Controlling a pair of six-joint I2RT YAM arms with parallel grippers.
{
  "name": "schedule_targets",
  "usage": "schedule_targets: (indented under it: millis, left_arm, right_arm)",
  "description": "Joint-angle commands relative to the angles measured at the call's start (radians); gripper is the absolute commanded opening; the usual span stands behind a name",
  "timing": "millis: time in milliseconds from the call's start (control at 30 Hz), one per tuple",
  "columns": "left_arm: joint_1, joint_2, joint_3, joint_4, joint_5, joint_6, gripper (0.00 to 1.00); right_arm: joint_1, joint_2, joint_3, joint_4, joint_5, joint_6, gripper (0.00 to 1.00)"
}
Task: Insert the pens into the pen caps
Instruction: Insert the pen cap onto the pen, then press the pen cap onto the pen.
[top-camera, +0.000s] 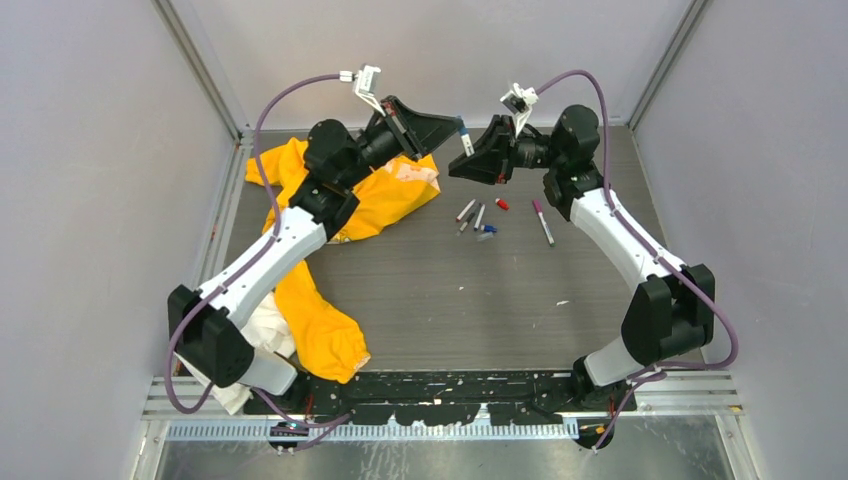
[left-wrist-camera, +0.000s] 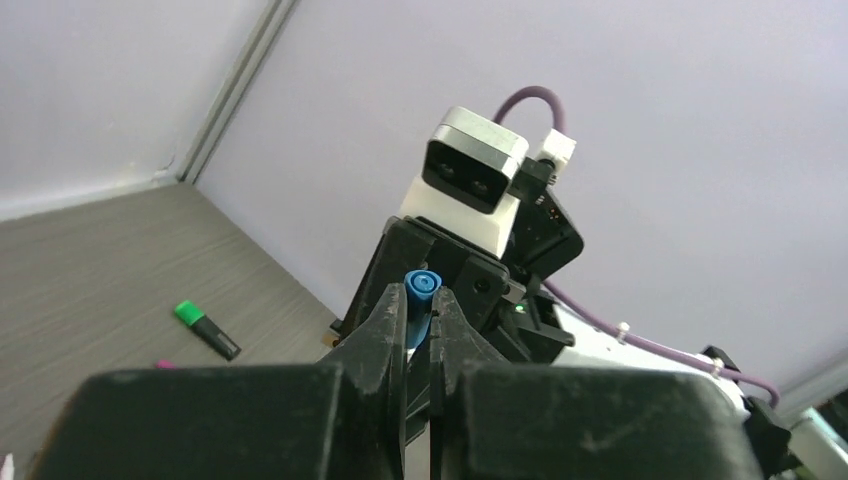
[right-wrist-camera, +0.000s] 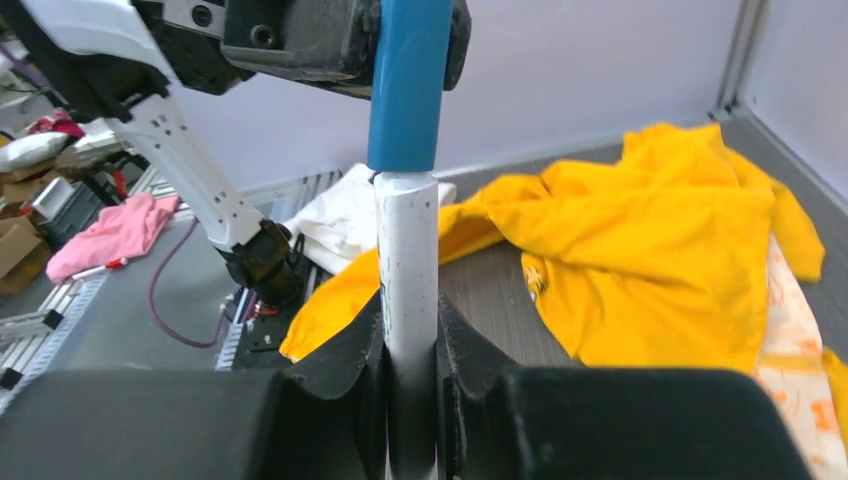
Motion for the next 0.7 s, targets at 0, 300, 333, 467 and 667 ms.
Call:
schedule_targets:
  millis: [0, 300, 333, 467, 667]
  left_arm:
    - [-0.055, -0.041, 0.037, -0.171, 0.21, 0.096, 0.06]
    - [-0.052, -0.119, 0.006, -0.203, 0.104, 0.105, 0.45]
    - [-0.051, -0.133, -0.007, -0.197, 0.087, 0.105, 0.48]
    - [-0.039, -0.177, -0.041, -0.166, 0.055, 0.107, 0.58]
    - [0.008, -0.159, -0.002, -0.061, 0.102, 0.075, 0.68]
  right_arm:
    - [-0.001, -0.022, 0.01, 0.476, 0.033, 0.275, 0.01]
    - [-0.001, -0.046, -0.043, 0.505, 0.045, 0.317, 0.01]
    - [-0.001, -0.049, -0.049, 0.509, 0.045, 0.322, 0.01]
    - [0.0, -0.06, -0.074, 0.533, 0.047, 0.348, 0.01]
    - [0.0, -0.078, -0.107, 0.521, 0.053, 0.366, 0.01]
